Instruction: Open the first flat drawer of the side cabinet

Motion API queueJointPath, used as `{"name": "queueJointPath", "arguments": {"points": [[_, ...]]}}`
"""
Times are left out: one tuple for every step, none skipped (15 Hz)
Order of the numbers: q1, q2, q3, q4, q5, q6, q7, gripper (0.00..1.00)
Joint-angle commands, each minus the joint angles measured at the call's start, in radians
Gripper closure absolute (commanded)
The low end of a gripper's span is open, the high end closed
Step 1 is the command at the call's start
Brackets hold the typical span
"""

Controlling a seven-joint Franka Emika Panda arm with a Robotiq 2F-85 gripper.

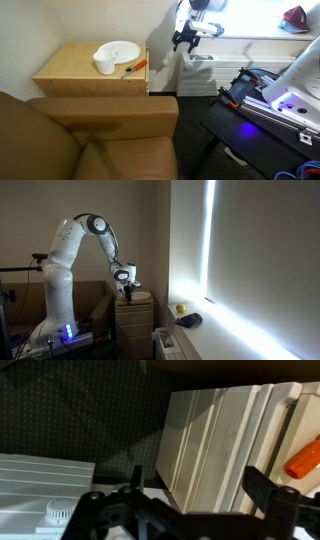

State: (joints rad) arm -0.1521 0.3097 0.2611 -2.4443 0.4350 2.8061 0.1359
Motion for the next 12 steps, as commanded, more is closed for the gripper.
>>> {"name": "queueJointPath", "arguments": {"points": [[0.034, -0.003, -0.035, 0.02, 0.033, -0.029, -0.024, 0.0], [0.03, -0.003, -0.036, 0.027, 0.035, -0.038, -0.026, 0.0], [0.069, 0.014, -0.076, -0.001, -0.011, 0.036, 0.023, 0.0], [0.093, 0.05, -0.095, 0.009, -0.025, 0.063, 0.051, 0.0], [0.12, 0.116, -0.103, 0.037, -0.014, 0.117, 0.079, 0.0], [0.135, 0.164, -0.098, 0.062, 0.006, 0.152, 0.094, 0.0], [0.14, 0.211, -0.082, 0.102, 0.033, 0.152, 0.125, 0.0], [0.134, 0.253, -0.06, 0.139, 0.061, 0.166, 0.147, 0.0], [0.134, 0.294, -0.054, 0.183, 0.075, 0.187, 0.176, 0.0], [0.132, 0.337, -0.045, 0.225, 0.086, 0.224, 0.194, 0.0], [0.145, 0.383, -0.057, 0.275, 0.084, 0.249, 0.225, 0.0], [0.161, 0.424, -0.069, 0.318, 0.077, 0.296, 0.247, 0.0]]}}
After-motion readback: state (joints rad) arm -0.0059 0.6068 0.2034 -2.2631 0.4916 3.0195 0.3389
